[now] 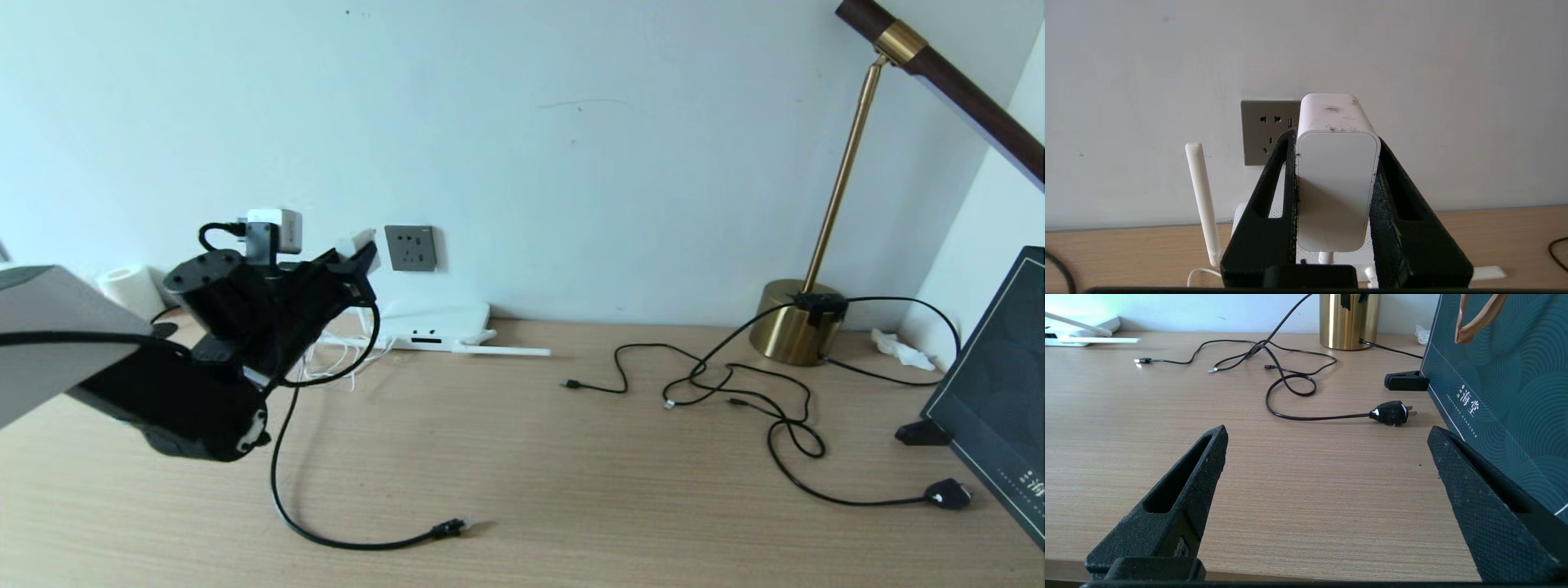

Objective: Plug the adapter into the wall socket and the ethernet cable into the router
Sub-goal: Plug plug into socket

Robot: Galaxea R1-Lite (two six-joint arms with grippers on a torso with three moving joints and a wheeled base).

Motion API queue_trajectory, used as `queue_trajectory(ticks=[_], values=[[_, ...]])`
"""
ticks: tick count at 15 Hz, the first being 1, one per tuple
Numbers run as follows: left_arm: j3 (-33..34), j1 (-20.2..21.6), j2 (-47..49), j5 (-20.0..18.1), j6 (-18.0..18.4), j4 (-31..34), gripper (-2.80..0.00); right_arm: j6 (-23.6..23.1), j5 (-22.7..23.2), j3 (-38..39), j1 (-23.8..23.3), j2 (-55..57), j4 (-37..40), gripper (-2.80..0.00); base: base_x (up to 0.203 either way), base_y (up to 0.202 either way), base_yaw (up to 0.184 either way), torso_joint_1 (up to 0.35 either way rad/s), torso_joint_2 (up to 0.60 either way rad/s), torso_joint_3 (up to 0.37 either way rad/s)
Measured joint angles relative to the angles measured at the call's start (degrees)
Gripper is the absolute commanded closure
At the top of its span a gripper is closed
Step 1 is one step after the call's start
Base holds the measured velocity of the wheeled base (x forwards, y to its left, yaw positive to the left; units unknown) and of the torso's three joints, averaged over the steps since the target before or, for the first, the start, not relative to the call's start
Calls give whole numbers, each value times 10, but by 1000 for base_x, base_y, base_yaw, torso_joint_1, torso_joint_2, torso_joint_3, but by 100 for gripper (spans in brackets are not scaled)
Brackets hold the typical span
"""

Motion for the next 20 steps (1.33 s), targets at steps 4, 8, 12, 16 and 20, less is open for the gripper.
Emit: queue_trajectory(ticks=[4, 8, 12, 16, 20], values=[[102, -17, -90, 21, 20, -1, 0, 0, 0, 0, 0, 0, 0, -280, 0, 0, 0, 0, 0, 0], [150, -20, -131, 21, 21, -3, 0, 0, 0, 0, 0, 0, 0, -280, 0, 0, 0, 0, 0, 0], [183, -20, -139, 21, 21, -5, 0, 0, 0, 0, 0, 0, 0, -280, 0, 0, 0, 0, 0, 0], [196, -20, -138, 20, 21, -5, 0, 0, 0, 0, 0, 0, 0, -280, 0, 0, 0, 0, 0, 0], [203, -20, -138, 20, 20, -5, 0, 0, 0, 0, 0, 0, 0, -280, 0, 0, 0, 0, 0, 0]])
